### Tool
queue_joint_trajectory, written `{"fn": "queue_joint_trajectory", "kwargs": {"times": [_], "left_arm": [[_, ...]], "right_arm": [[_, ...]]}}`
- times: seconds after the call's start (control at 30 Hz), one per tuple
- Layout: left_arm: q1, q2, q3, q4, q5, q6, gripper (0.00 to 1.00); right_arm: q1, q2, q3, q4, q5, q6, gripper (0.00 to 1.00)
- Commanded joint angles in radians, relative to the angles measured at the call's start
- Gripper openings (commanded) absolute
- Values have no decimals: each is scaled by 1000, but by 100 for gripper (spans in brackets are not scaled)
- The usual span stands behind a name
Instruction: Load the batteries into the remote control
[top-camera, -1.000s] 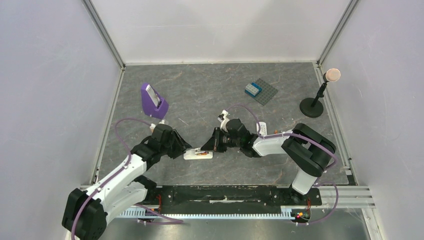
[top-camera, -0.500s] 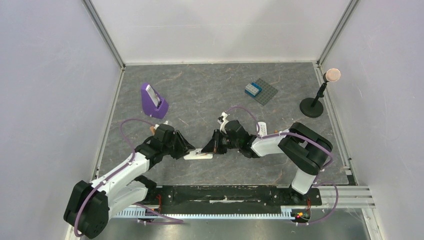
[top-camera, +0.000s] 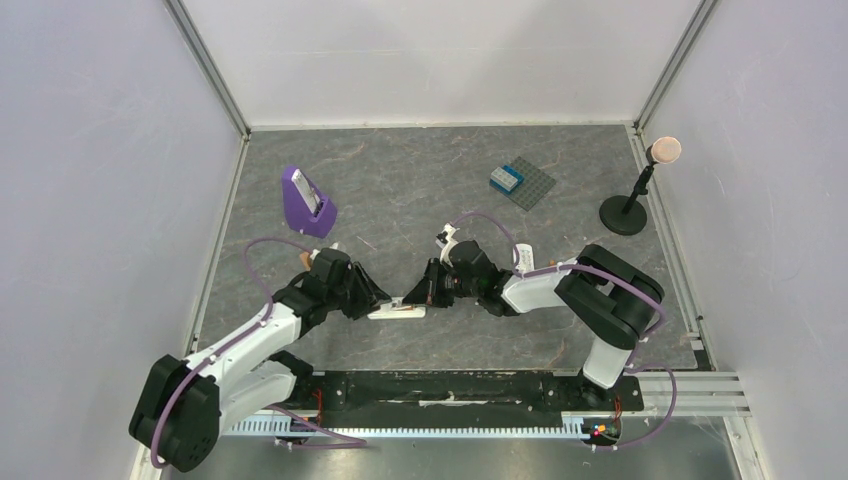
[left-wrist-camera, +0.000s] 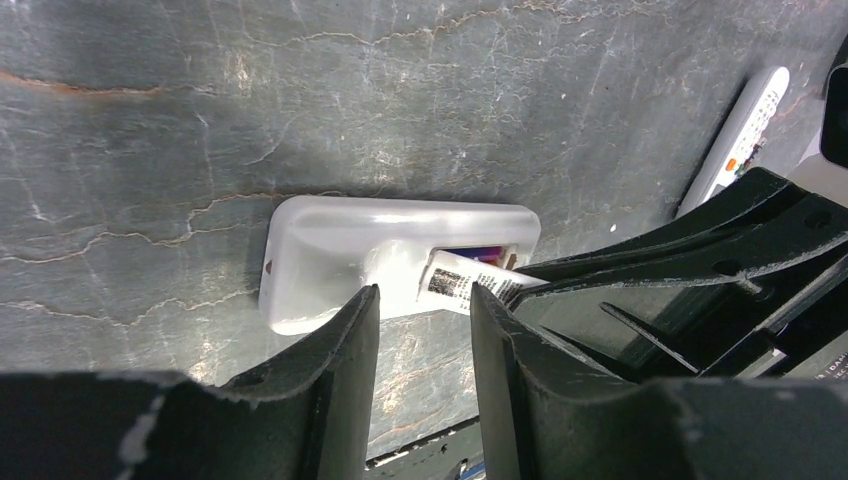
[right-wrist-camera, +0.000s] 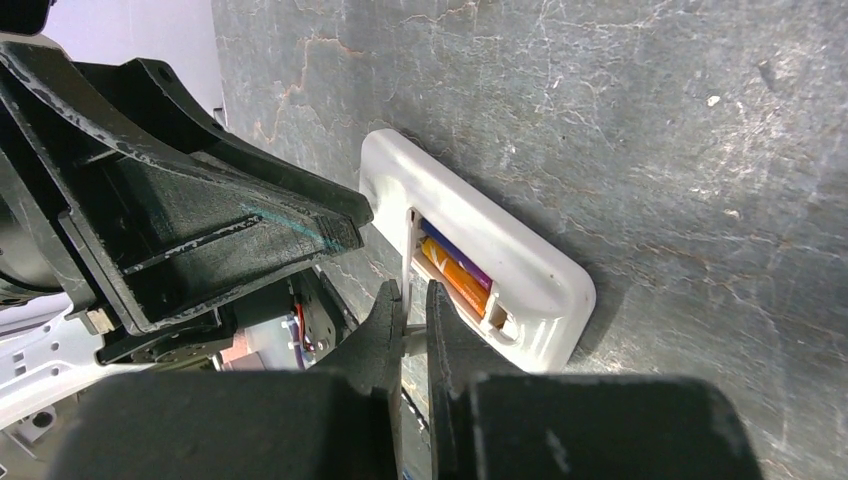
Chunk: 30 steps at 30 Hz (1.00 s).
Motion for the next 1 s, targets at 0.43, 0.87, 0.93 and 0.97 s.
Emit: {"fn": "queue_joint_trajectory", "kwargs": {"times": [0.43, 0.87, 0.93, 0.97], "left_arm": [[5, 26, -13, 51, 26, 36, 44], [6, 56, -15, 70, 42, 40, 43], [5, 56, -18, 70, 41, 40, 43], [6, 56, -18, 70, 41, 40, 43]], "right_arm": [[5, 20, 10, -48, 15, -21, 1], [6, 54, 113, -243, -9, -55, 14], [6, 61, 128, -273, -12, -59, 15], [6, 64, 135, -291, -11, -61, 15]]}}
